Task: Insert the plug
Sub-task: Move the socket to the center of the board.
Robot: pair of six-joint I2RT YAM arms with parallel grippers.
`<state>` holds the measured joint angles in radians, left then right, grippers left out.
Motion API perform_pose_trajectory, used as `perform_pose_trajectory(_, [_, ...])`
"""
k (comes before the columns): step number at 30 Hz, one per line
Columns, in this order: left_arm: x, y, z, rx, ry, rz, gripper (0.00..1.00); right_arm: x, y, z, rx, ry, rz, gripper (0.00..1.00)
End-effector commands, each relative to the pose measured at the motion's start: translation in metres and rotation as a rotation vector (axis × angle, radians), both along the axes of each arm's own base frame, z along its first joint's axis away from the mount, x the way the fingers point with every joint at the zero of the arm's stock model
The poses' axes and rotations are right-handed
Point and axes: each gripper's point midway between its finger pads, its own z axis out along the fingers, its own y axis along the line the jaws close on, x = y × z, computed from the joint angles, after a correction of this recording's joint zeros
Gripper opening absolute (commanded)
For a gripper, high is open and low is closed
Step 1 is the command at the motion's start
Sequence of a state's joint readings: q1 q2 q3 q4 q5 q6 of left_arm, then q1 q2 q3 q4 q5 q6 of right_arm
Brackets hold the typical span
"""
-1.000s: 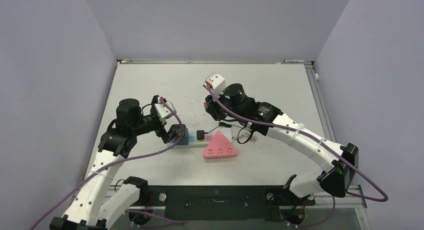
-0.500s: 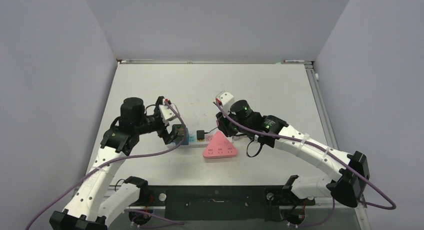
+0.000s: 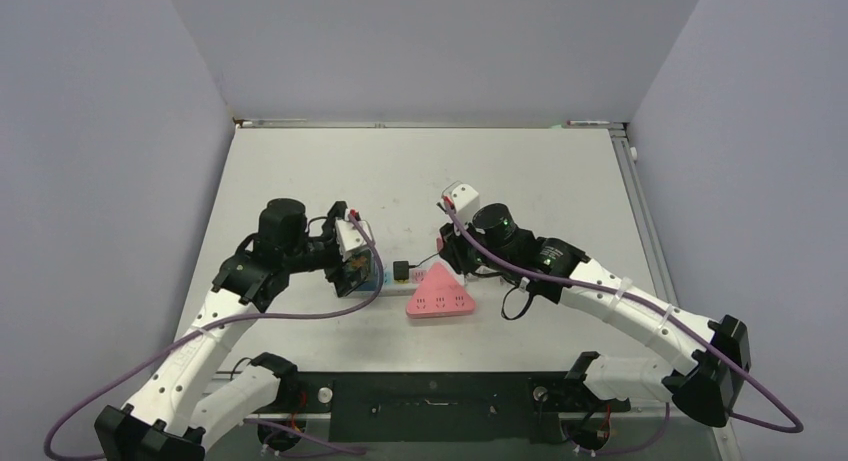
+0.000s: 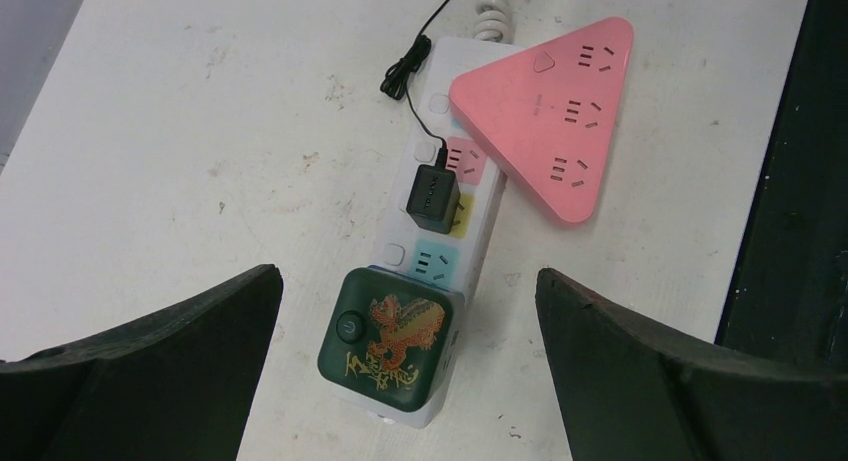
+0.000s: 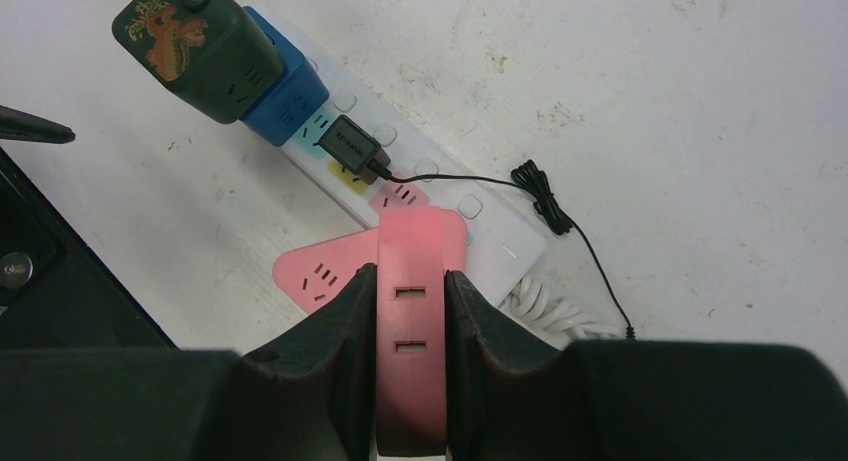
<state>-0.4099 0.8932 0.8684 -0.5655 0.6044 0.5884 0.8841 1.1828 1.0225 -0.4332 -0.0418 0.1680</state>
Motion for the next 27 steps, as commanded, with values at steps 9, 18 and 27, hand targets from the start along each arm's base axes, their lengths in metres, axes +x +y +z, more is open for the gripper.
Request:
perform_pose_trajectory(9, [-0.017,-0.022,0.034,-0.103,-0.118,-0.173,1.00,-0.025,0.033,0.040,0.169,-0.103,0.282,0.05])
perform_pose_trajectory(18, [-0.015,-0.013,0.004,0.009,-0.134,-0.182,0.96,-0.034,0.030,0.018,0.105,-0.119,0.375,0.05])
perform_pose_trajectory(27, [-0.018,-0.019,0.020,-0.063,-0.133,-0.177,0.96,-0.033,0.028,0.008,0.096,-0.157,0.393,0.05])
